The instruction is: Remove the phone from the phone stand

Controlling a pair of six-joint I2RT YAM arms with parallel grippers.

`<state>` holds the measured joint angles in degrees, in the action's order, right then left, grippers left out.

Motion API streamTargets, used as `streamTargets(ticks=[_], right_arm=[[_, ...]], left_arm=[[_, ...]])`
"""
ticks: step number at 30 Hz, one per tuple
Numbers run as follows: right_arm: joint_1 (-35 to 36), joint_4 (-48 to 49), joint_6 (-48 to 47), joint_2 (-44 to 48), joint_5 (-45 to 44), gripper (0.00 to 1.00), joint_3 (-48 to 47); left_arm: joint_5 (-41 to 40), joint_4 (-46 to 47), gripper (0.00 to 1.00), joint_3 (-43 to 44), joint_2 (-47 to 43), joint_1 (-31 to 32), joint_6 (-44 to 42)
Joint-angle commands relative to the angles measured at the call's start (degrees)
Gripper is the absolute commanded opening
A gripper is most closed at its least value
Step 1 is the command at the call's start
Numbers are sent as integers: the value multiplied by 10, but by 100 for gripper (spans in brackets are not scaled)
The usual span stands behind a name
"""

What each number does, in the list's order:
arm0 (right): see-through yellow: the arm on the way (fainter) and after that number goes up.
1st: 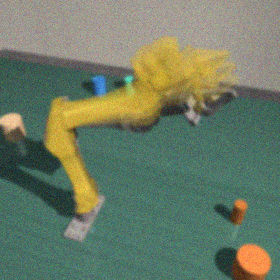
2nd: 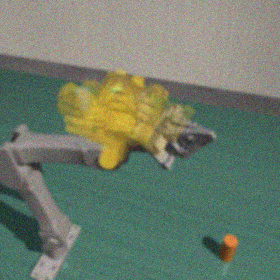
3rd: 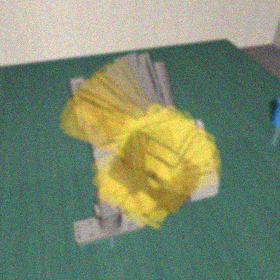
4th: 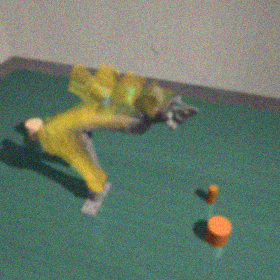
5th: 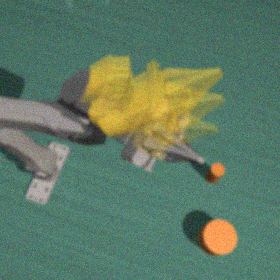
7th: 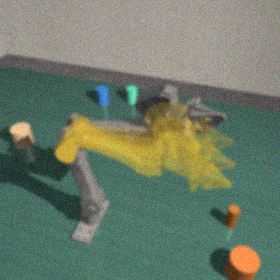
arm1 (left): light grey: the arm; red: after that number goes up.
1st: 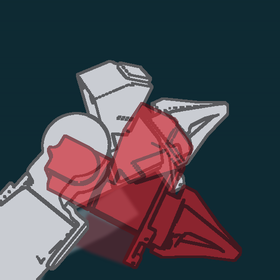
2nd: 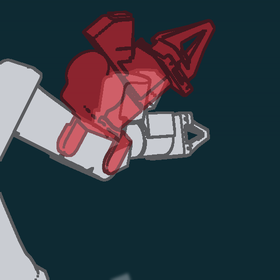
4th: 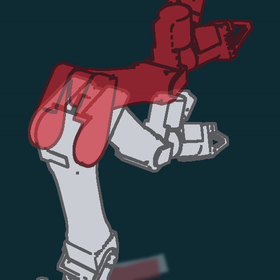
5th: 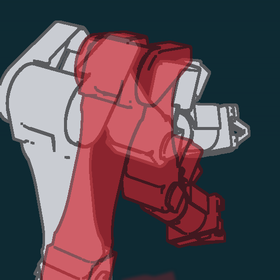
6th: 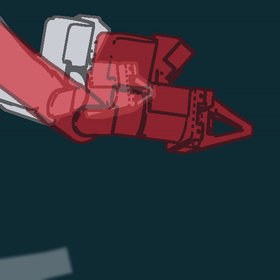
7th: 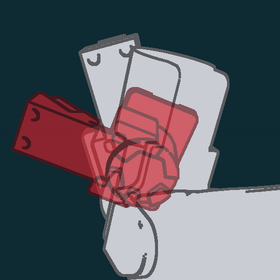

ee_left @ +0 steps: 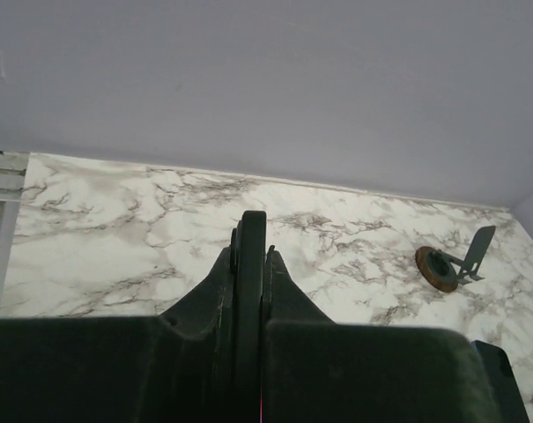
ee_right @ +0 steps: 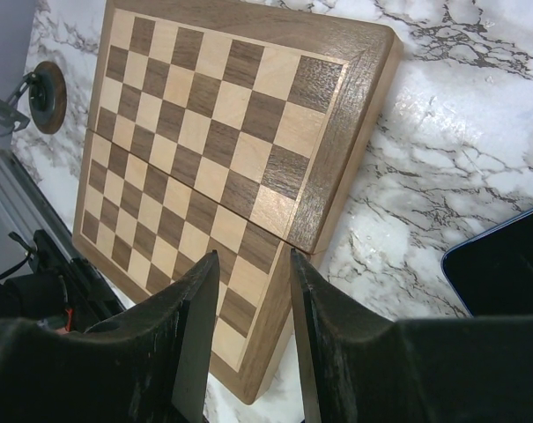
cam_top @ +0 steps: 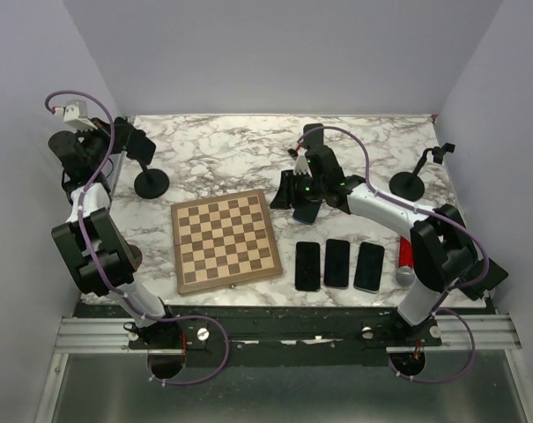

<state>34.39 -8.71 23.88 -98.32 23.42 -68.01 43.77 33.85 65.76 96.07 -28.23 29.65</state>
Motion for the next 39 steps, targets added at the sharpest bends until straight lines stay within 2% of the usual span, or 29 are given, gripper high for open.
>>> streamTargets(ticks=[1, 6, 11, 14, 15, 17, 19, 23, 25, 28, 32, 36, 37, 39], right_arm=[[1, -3, -6, 10, -11, 46, -6], [1, -7, -4, -3, -11, 47, -25], [1, -9, -6, -17, -22, 47, -42], [0, -2, -14, -28, -37, 49, -58], [0, 5, -18, -33, -46, 52, -61], [2, 29, -22, -42, -73, 67, -67], [2, 47, -27, -56, -92, 78, -82], [2, 81, -37, -92, -86, 86, -132], [6, 111, -42, -109, -79, 86, -154], [9, 144, -40, -130, -72, 87, -179], [9, 201, -55, -157, 9, 89, -208], [5, 189, -96, -208, 66, 91, -274], [2, 186, -99, -220, 79, 91, -295], [1, 168, -100, -247, 105, 95, -342]], left_arm=[[54, 112, 0, 10, 6, 15, 66], [70, 108, 0, 36, 12, 43, 57], [162, 149, 0, 91, 54, 78, 107], [203, 119, 0, 118, 72, 110, 104], [206, 109, 0, 117, 71, 123, 97], [221, 96, 0, 113, 70, 150, 90], [230, 122, 0, 101, 75, 165, 114], [251, 162, 0, 99, 95, 188, 155], [251, 138, 0, 100, 96, 202, 133], [258, 54, 0, 117, 94, 223, 75], [281, -28, 0, 161, 109, 234, 28], [290, -92, 0, 198, 119, 234, -5], [286, -103, 11, 200, 118, 233, -9], [264, -110, 44, 193, 108, 233, -9]])
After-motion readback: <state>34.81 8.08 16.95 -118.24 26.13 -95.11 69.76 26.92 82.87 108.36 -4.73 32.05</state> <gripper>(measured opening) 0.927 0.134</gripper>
